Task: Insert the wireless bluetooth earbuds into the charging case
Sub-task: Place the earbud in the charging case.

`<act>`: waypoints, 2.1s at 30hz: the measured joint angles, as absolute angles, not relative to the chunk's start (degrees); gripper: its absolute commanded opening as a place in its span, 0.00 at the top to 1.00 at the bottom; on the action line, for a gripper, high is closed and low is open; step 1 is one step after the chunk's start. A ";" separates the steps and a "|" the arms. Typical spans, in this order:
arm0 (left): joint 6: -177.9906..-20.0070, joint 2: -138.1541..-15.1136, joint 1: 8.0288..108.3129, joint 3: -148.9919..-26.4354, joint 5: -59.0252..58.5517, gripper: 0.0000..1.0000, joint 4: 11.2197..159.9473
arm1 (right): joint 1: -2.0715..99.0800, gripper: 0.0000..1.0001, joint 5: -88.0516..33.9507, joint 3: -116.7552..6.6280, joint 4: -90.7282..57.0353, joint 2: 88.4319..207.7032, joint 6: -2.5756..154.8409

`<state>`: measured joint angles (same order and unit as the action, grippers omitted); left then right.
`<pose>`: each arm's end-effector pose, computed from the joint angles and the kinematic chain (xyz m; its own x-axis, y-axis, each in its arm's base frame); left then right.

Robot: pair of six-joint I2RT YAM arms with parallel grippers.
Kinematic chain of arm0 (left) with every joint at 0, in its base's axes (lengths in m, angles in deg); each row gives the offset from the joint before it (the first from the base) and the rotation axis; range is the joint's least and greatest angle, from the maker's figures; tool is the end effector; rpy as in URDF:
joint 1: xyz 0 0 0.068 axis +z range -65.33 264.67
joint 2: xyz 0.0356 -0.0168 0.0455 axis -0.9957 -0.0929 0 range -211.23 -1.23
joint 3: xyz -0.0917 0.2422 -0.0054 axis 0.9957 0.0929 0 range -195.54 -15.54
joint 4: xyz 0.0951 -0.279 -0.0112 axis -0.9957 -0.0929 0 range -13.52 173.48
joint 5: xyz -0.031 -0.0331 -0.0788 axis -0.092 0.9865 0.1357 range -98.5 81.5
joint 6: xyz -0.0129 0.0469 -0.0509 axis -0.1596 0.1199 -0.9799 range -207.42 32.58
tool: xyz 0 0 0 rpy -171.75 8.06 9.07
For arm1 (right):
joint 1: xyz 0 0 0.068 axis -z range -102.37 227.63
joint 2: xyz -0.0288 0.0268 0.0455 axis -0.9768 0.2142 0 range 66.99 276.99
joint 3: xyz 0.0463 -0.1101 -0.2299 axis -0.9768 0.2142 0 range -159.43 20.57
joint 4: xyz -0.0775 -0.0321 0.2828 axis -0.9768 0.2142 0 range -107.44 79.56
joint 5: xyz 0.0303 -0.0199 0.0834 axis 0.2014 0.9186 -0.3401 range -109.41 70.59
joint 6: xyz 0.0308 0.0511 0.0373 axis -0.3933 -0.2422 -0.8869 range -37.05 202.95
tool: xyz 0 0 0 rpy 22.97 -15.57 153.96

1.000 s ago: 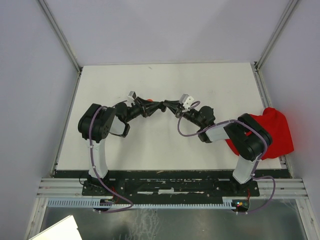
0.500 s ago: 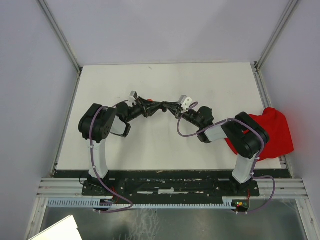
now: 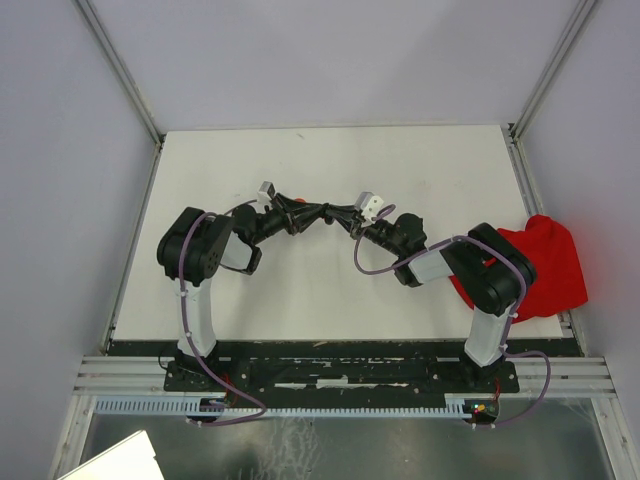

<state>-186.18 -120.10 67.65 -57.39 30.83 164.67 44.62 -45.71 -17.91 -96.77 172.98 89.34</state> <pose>0.3529 -0.1463 0.0809 -0.8317 -0.5450 0.1064 -0.0580 -0.1054 -0.9927 0.3001 0.2254 0.1432 0.2656 0.0535 -0.9626 -0.8277 0.5246 -0.1992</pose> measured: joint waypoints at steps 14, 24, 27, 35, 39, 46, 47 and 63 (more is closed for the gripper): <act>-188.23 -119.83 67.52 -57.39 30.83 0.97 165.39 | 44.62 0.99 -45.91 -17.82 -96.82 173.73 89.95; -188.63 -119.68 67.52 -57.39 30.83 0.97 165.52 | 44.62 0.99 -45.89 -17.52 -97.67 173.77 90.89; -188.67 -119.68 67.50 -57.39 30.86 0.97 165.52 | 44.59 0.99 -45.87 -17.10 -98.10 173.77 91.29; -188.78 -119.68 67.44 -57.39 30.88 0.97 165.52 | 44.44 0.99 -45.69 -16.25 -98.85 173.51 92.03; -188.98 -119.68 67.41 -57.39 30.94 0.97 165.59 | 44.44 0.99 -45.67 -15.83 -98.87 173.18 92.14; -189.59 -119.68 67.31 -57.39 30.90 0.97 166.22 | 44.40 0.86 -45.67 -15.55 -98.91 172.89 92.25; -189.63 -119.68 67.31 -57.39 30.88 0.97 166.39 | 44.40 0.83 -45.69 -15.55 -98.96 172.89 92.23; -190.44 -119.68 67.31 -57.39 30.75 0.97 167.90 | 44.35 0.32 -43.22 -14.94 -97.86 169.68 89.08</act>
<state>-190.44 -119.68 67.31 -57.39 30.75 167.90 44.35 -43.22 -14.94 -97.86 169.68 89.08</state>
